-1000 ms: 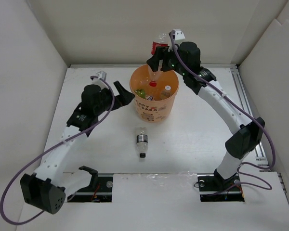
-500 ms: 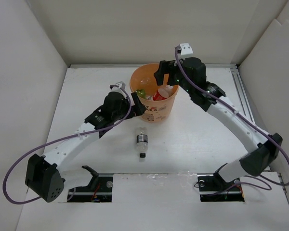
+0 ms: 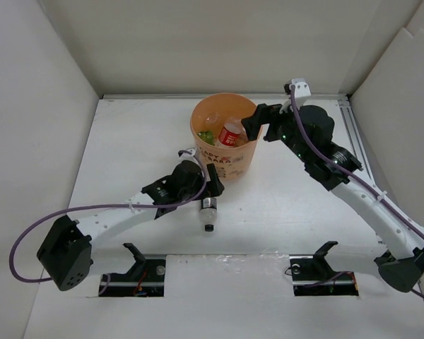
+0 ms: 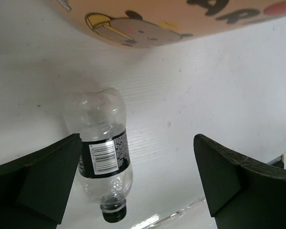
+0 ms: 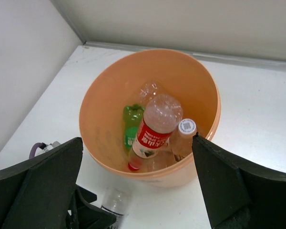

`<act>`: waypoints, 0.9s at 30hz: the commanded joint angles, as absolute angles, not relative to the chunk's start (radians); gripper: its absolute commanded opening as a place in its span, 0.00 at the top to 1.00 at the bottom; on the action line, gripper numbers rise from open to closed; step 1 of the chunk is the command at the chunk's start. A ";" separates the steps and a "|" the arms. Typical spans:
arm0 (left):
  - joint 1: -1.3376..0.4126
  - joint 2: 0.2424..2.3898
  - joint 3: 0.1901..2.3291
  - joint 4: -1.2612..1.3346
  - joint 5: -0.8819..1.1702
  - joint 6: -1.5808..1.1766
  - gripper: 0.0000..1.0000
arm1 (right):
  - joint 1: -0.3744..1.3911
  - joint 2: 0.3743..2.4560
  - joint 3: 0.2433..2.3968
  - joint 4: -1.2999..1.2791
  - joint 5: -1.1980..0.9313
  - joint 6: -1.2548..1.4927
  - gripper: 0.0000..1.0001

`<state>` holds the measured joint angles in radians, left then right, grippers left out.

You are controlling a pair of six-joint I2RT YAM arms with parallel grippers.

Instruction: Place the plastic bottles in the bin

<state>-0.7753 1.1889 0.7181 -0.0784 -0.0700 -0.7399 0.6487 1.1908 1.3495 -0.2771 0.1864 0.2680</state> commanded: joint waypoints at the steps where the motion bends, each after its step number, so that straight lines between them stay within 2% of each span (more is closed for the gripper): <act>1: -0.819 1.225 0.693 -0.038 -0.167 -0.819 0.00 | 0.653 1.148 1.321 -0.250 0.161 0.278 0.00; 10: -0.830 1.305 0.606 0.025 -0.296 -0.884 0.00 | 0.653 1.045 1.261 -0.249 0.152 0.278 0.00; 18: -0.830 1.419 0.624 0.035 -0.327 -0.913 0.09 | 0.672 1.005 1.221 -0.249 0.143 0.278 0.00; 20: -0.830 1.434 0.624 0.035 -0.337 -0.923 0.17 | 0.672 1.005 1.212 -0.249 0.143 0.278 0.00; 22: -0.830 1.448 0.624 0.006 -0.337 -0.934 0.29 | 0.681 0.996 1.212 -0.258 0.143 0.278 0.00; 23: -0.830 1.448 0.624 -0.004 -0.337 -0.948 0.50 | 0.681 0.996 1.212 -0.258 0.143 0.278 0.00; 24: -0.839 1.439 0.624 -0.038 -0.337 -0.957 0.56 | 0.695 0.996 1.212 -0.267 0.143 0.278 0.00; 26: -0.876 1.408 0.624 -0.077 -0.365 -0.994 0.60 | 0.709 0.986 1.212 -0.278 0.152 0.278 0.00; 27: -0.890 1.366 0.615 -0.116 -0.374 -1.009 0.69 | 0.721 0.977 1.212 -0.288 0.152 0.278 0.00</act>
<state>-0.8505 1.4208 0.6243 0.0349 -0.3447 -0.9508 0.6926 1.0161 1.2068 -0.2893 0.1501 0.2691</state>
